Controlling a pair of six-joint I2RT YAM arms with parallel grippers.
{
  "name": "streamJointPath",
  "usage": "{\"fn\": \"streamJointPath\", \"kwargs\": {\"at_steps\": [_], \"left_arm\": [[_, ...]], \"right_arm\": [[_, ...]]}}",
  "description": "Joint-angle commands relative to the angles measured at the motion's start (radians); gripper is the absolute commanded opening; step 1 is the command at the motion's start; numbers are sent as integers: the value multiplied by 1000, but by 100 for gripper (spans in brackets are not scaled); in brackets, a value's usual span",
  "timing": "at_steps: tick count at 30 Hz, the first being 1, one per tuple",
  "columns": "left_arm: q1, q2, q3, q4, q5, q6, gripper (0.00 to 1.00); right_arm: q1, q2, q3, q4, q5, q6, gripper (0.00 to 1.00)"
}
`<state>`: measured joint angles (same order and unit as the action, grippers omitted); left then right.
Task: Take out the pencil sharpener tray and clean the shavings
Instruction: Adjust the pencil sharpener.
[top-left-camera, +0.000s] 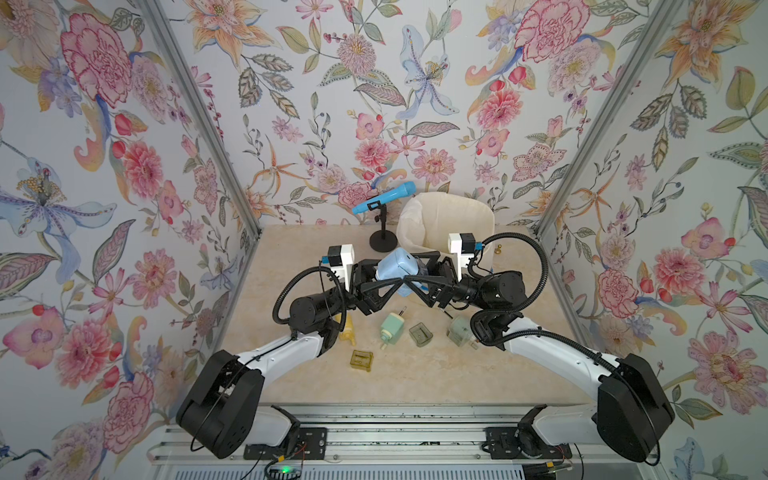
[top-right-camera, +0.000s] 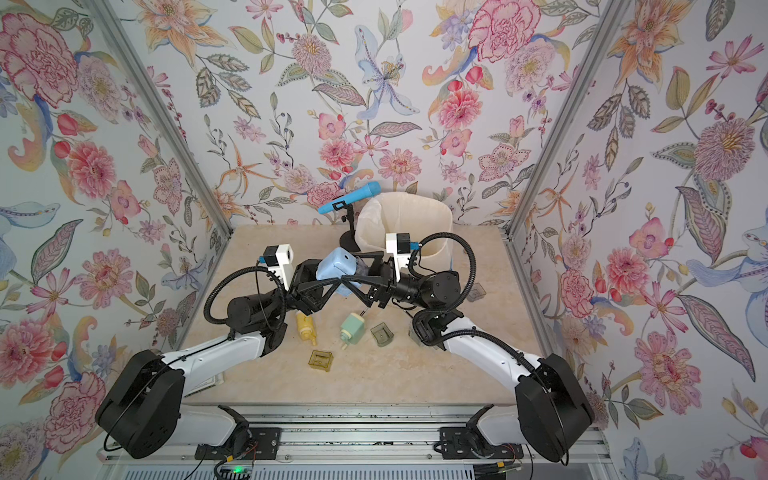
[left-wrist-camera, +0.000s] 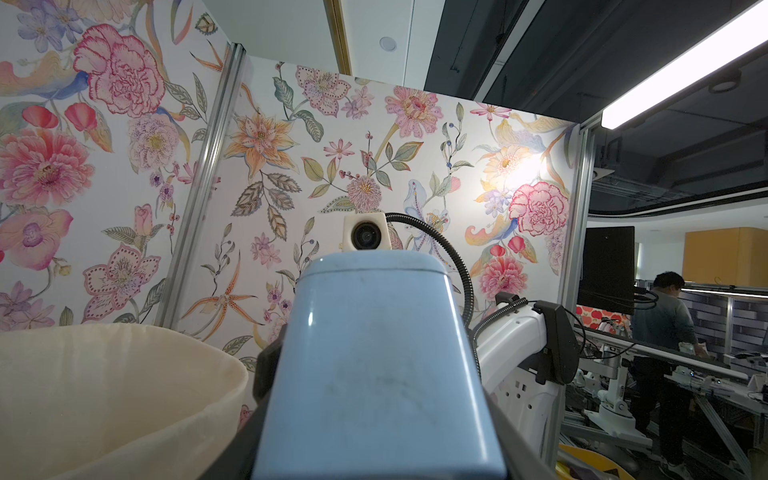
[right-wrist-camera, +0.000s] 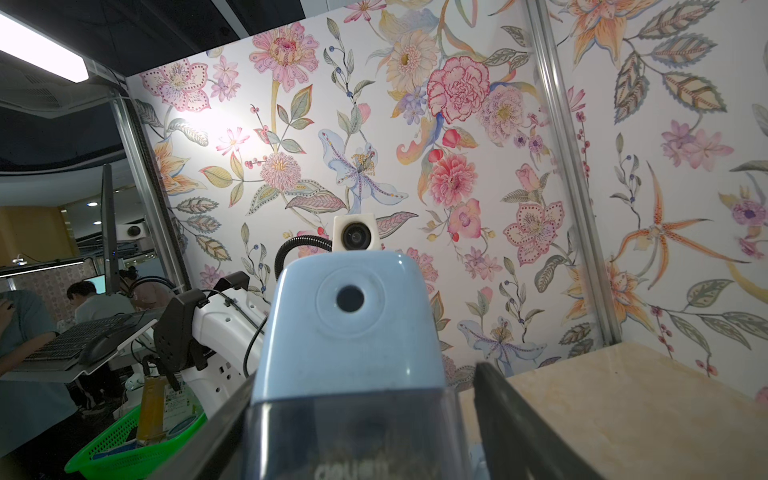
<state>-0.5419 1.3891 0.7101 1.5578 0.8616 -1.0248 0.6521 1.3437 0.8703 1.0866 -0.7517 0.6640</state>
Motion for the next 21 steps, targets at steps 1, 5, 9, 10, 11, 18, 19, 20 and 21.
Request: {"fn": "streamJointPath", "kwargs": {"at_steps": [1, 5, 9, 10, 11, 18, 19, 20, 21], "left_arm": [[-8, -53, 20, -94, 85, 92, 5], [-3, -116, 12, -297, 106, 204, 5], [12, -171, 43, -485, 163, 284, 0], [18, -182, 56, -530, 193, 295, 0], [24, -189, 72, -581, 219, 305, 0], [40, -231, 114, -701, 370, 236, 0], [40, -243, 114, -722, 382, 241, 0], [40, -249, 115, -753, 390, 260, 0], [40, -258, 118, -801, 389, 287, 0]], "right_arm": [[-21, -55, 10, -158, -37, -78, 86], [-48, -120, 8, -328, -69, -158, 97], [-78, -192, -2, -525, -109, -265, 100], [-89, -215, -2, -589, -125, -306, 99], [-97, -234, -1, -644, -141, -340, 99], [-133, -298, 75, -1100, -252, -596, 86], [-135, -296, 80, -1122, -267, -601, 86], [-134, -297, 81, -1133, -274, -602, 86], [-135, -295, 81, -1135, -287, -602, 87]]}}
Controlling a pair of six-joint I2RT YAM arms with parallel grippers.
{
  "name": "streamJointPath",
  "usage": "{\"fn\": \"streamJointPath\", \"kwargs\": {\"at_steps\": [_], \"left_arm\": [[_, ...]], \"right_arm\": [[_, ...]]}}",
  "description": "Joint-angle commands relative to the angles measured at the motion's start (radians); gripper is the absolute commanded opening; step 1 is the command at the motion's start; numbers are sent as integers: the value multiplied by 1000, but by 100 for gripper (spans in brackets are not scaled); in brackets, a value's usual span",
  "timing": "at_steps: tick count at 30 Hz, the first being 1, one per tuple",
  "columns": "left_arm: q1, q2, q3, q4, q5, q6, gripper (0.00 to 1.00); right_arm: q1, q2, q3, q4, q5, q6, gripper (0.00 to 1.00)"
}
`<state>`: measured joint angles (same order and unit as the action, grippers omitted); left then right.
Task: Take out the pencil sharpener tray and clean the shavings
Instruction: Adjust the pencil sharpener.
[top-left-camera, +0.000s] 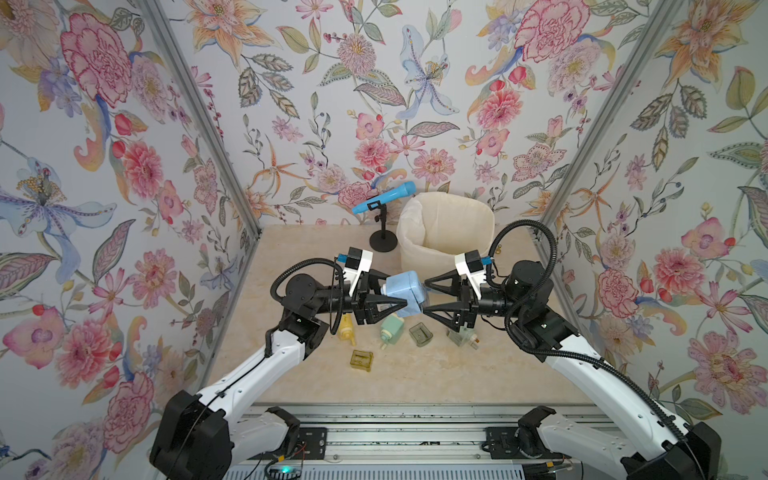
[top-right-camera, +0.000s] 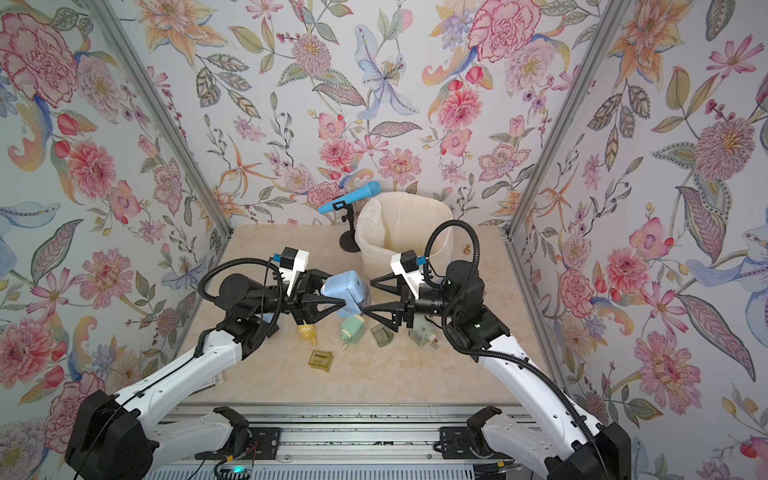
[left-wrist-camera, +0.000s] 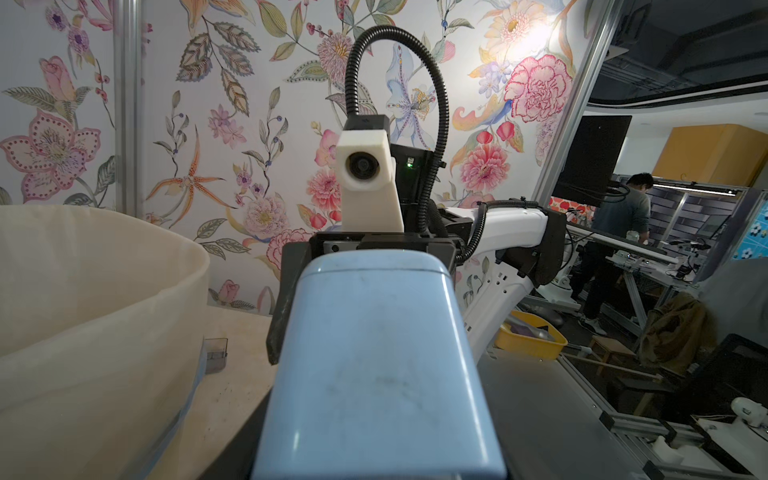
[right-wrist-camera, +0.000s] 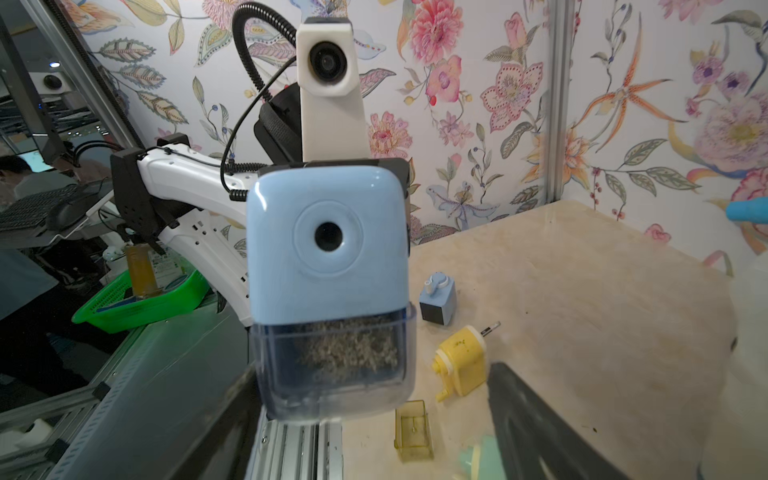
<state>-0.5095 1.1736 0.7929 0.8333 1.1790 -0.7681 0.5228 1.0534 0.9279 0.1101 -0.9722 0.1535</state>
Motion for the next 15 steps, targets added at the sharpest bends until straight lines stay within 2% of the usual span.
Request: {"fn": "streamJointPath", "kwargs": {"at_steps": [1, 8, 15], "left_arm": [[7, -52, 35, -114, 71, 55, 0], [8, -51, 36, -162, 68, 68, 0], [9, -31, 49, -168, 65, 80, 0]], "right_arm": [[-4, -7, 24, -161, -76, -90, 87], [23, 14, 41, -163, -110, -82, 87], [69, -14, 49, -171, -18, -100, 90]]}}
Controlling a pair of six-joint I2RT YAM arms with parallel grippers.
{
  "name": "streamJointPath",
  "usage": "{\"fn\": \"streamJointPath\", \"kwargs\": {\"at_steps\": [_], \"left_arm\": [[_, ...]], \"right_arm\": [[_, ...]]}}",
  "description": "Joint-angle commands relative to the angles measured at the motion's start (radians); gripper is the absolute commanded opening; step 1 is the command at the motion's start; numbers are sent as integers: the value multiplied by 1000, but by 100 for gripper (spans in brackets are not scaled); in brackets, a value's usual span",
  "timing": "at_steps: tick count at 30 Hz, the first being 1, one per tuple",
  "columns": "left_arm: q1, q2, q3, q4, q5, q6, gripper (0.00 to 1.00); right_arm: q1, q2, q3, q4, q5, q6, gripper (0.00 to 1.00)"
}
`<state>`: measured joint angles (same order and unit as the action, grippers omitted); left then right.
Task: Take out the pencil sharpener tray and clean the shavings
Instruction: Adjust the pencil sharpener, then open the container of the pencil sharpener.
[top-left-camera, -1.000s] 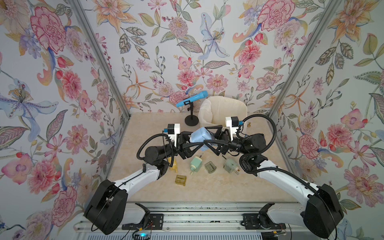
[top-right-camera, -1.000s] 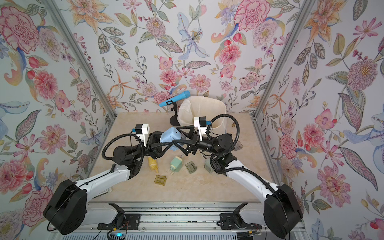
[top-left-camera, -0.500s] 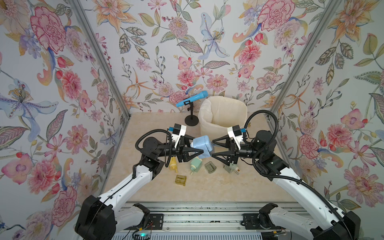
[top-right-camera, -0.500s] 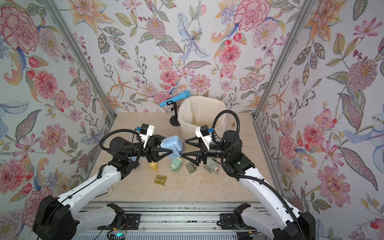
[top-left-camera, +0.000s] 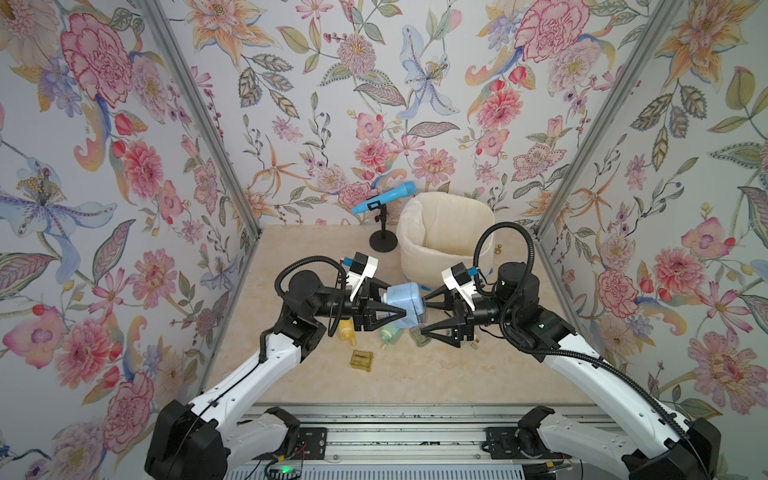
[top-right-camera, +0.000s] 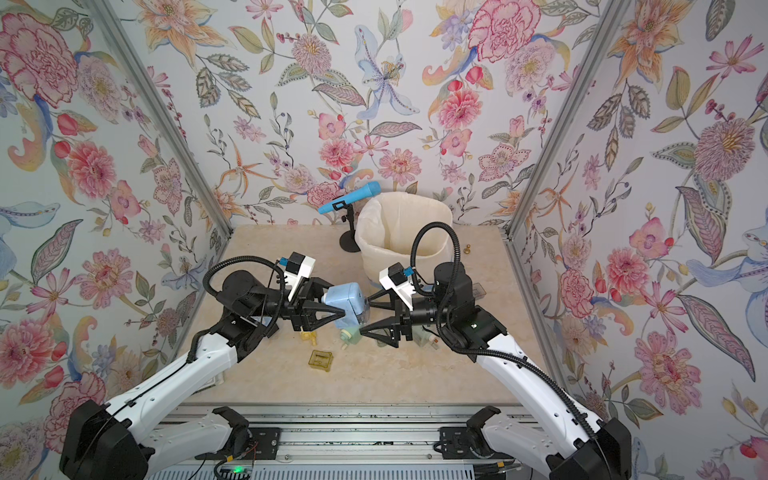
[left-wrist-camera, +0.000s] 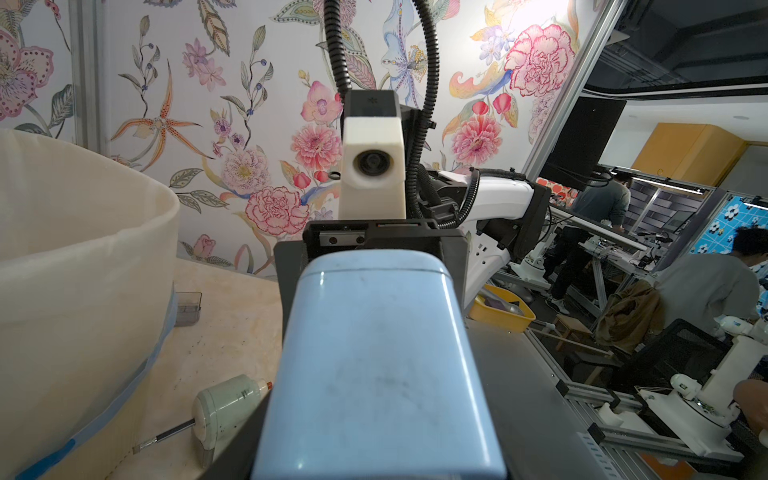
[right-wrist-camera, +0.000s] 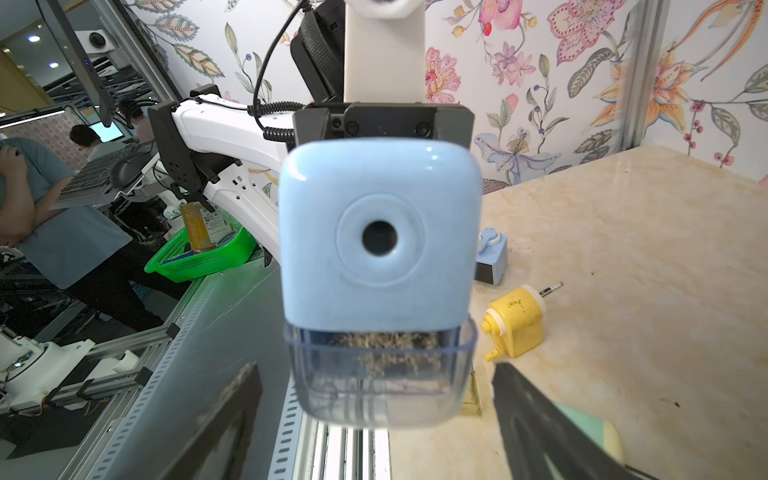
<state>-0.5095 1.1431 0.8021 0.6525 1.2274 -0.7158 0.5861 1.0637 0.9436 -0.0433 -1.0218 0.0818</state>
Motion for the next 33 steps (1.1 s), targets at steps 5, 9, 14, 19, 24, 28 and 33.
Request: {"fn": "streamJointPath", "kwargs": {"at_steps": [5, 9, 14, 19, 24, 28, 33], "left_arm": [[7, 2, 40, -4, 21, 39, 0], [8, -1, 37, -10, 21, 42, 0], [7, -3, 36, -20, 18, 50, 1], [8, -8, 39, -32, 14, 66, 1], [14, -6, 52, -42, 14, 78, 1], [17, 0, 60, -46, 15, 82, 1], [19, -1, 62, -49, 20, 82, 2]], "right_arm": [[8, -38, 34, -18, 81, -36, 84], [8, -27, 49, -18, 57, -28, 79], [12, 0, 70, -22, 26, -12, 72], [20, 20, 90, -70, 11, -18, 64], [32, 15, 73, -91, 32, -25, 69], [34, 0, 70, -93, 41, -24, 65], [25, -2, 86, -109, 33, -24, 42]]}}
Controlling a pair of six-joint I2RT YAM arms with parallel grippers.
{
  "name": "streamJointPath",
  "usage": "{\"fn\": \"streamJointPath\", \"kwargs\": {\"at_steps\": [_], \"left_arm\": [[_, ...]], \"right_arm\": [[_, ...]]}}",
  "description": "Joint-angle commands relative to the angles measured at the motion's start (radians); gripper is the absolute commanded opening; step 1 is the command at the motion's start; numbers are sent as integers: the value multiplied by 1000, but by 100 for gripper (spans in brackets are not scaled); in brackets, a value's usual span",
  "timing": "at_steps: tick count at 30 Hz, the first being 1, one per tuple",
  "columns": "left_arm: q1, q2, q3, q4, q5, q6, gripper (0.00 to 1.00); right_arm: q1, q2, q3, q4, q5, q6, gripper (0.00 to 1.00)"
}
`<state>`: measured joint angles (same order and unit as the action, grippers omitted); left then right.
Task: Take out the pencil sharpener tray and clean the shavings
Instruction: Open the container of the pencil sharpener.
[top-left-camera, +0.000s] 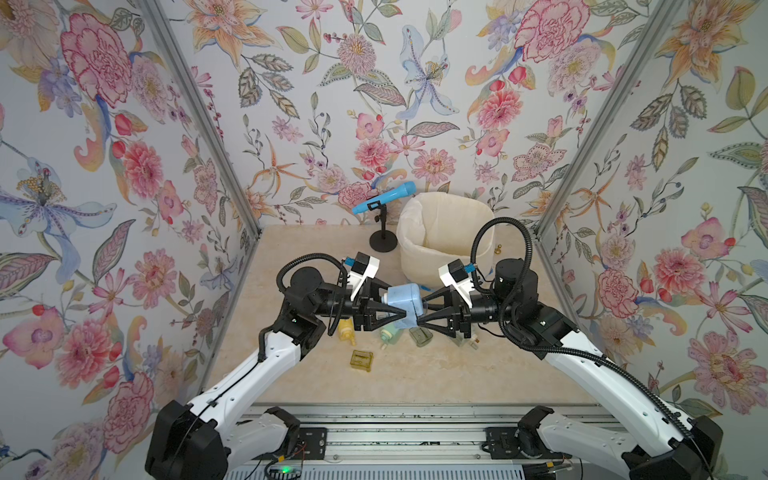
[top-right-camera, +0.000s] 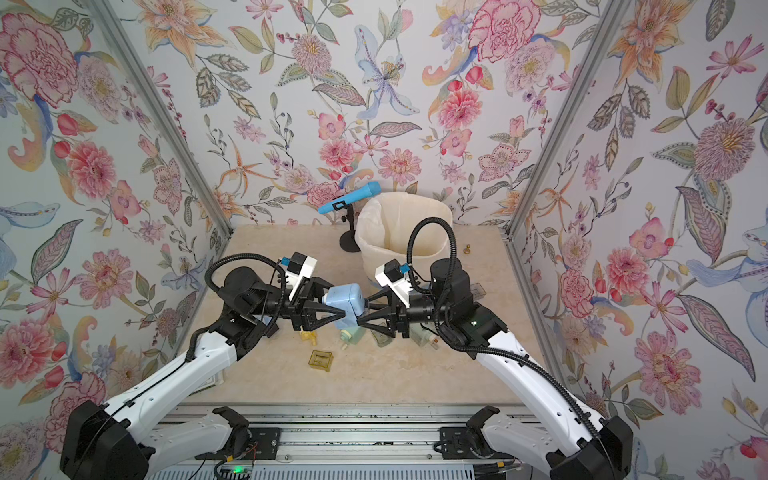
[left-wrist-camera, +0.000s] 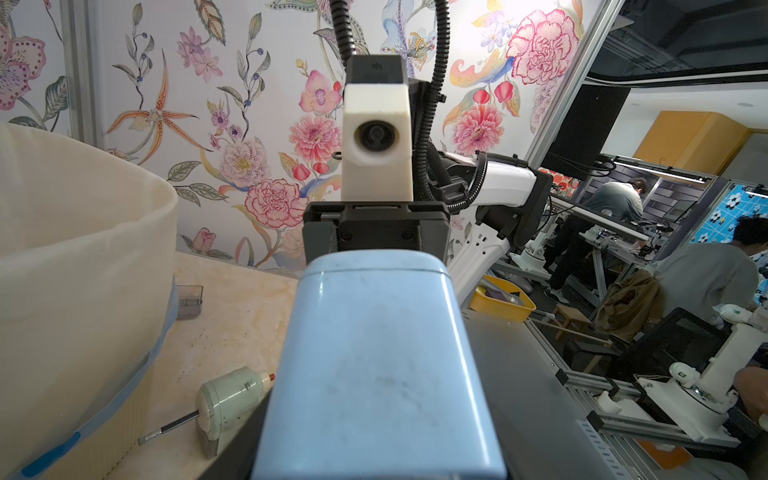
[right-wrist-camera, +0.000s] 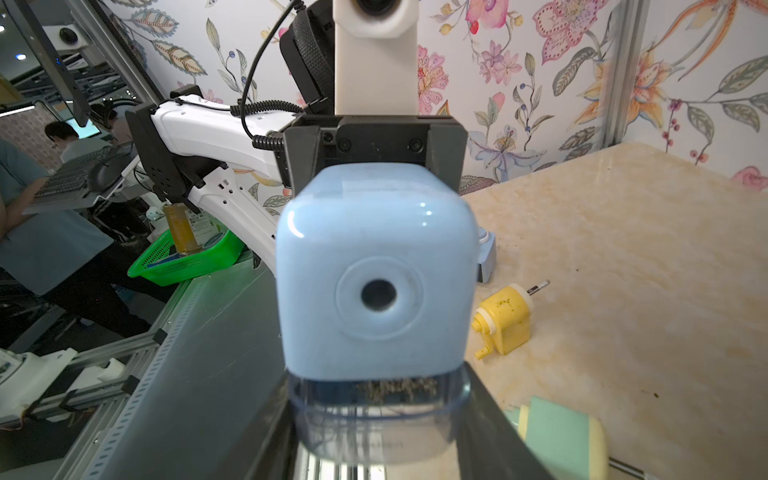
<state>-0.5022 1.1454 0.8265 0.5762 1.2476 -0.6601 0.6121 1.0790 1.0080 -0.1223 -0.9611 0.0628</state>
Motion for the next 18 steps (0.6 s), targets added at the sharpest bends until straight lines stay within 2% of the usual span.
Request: {"fn": "streamJointPath", "kwargs": {"at_steps": [1, 5, 9, 14, 18], "left_arm": [[12, -5, 36, 25, 0, 27, 2], [14, -8, 24, 7, 0, 37, 2], [13, -15, 16, -6, -2, 46, 2], [17, -19, 18, -12, -3, 54, 3], [23, -19, 22, -17, 1, 59, 4]], "right_arm": [[-4, -17, 24, -29, -27, -4, 38], [-15, -21, 31, -30, -24, 0, 39], [-26, -22, 31, -33, -17, 0, 46], [-28, -27, 24, -33, 1, 4, 59], [-32, -31, 27, -36, -11, 12, 55]]}}
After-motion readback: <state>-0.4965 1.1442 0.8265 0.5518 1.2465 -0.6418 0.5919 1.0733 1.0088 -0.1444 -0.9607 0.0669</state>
